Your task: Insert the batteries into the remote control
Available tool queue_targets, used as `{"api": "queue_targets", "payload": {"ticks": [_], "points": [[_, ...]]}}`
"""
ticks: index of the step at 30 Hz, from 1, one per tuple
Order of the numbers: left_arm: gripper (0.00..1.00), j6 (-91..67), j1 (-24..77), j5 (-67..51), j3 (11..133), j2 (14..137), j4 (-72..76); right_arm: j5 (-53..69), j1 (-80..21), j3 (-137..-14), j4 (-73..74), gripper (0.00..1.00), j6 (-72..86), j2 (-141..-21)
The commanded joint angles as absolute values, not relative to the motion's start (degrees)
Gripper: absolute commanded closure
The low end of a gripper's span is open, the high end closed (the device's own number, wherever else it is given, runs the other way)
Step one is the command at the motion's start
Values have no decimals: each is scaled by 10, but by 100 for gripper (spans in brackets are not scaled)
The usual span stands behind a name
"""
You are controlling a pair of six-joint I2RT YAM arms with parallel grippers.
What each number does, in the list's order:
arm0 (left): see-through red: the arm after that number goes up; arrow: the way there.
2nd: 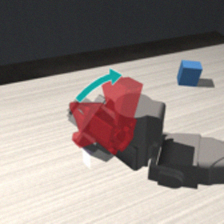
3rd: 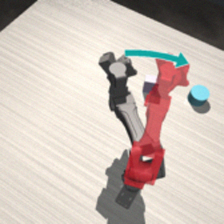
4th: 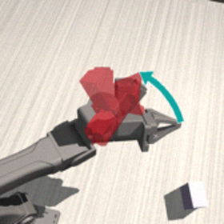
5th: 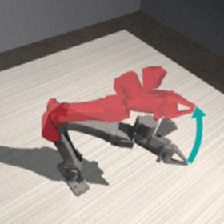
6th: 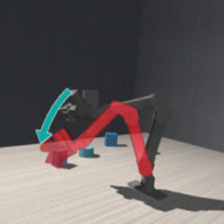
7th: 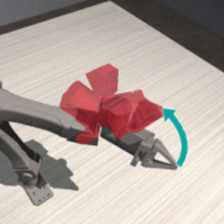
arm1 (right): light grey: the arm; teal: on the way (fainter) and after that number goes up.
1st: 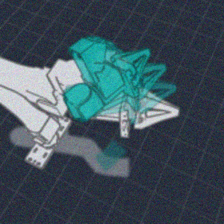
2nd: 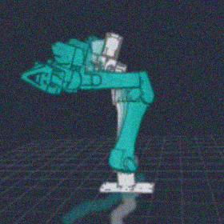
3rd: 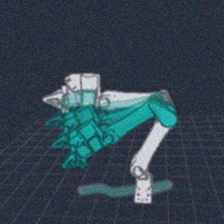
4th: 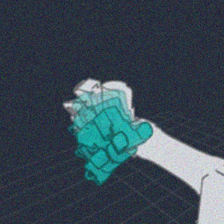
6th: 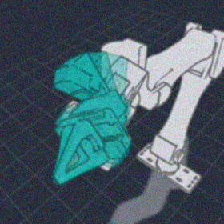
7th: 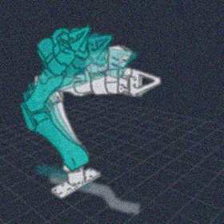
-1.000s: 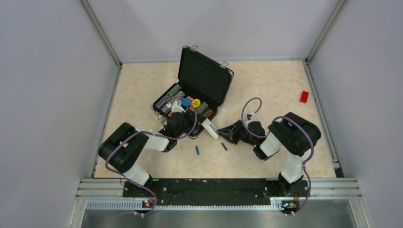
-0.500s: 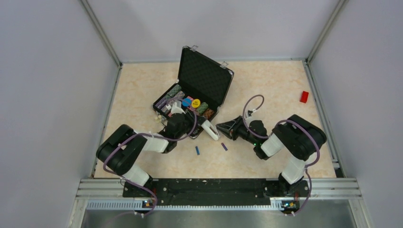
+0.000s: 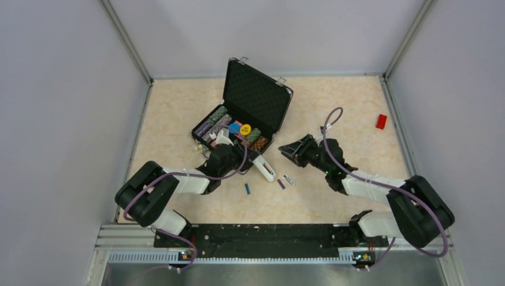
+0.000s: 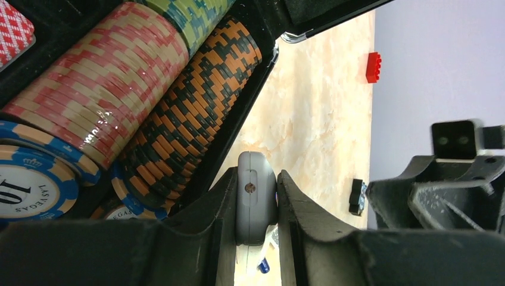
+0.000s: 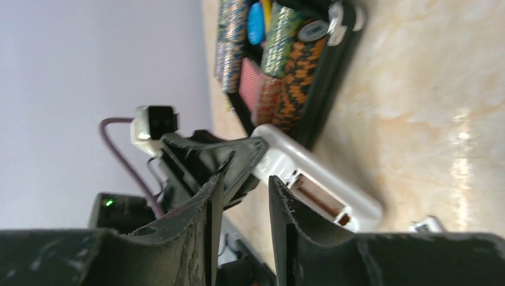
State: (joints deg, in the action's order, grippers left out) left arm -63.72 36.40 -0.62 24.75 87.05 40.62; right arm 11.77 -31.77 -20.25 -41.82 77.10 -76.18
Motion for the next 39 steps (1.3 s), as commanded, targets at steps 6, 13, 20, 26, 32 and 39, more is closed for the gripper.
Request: {"api": "queue_targets", "payload": {"ticks": [6,13,20,26,32,39], "points": [[100,-491,361,-100,287,848,354,115,-307,-332,-11,59,432,-659],[100,-399,321,-325,342,827,336,187,-307,-368,74,47,292,-597],[100,-334,316,-436,430,780,210,278,-323,-422,79,16,260,-597],[100,-364,315,-478,476,744,198,284,-354,-467,84,14,262,-606],[100,-425,314,-515,492,743,249,289,-381,-483,58,13,277,-621],[100,-513,305,-573,496,744,353,391,-385,-483,24,19,288,-636]]}}
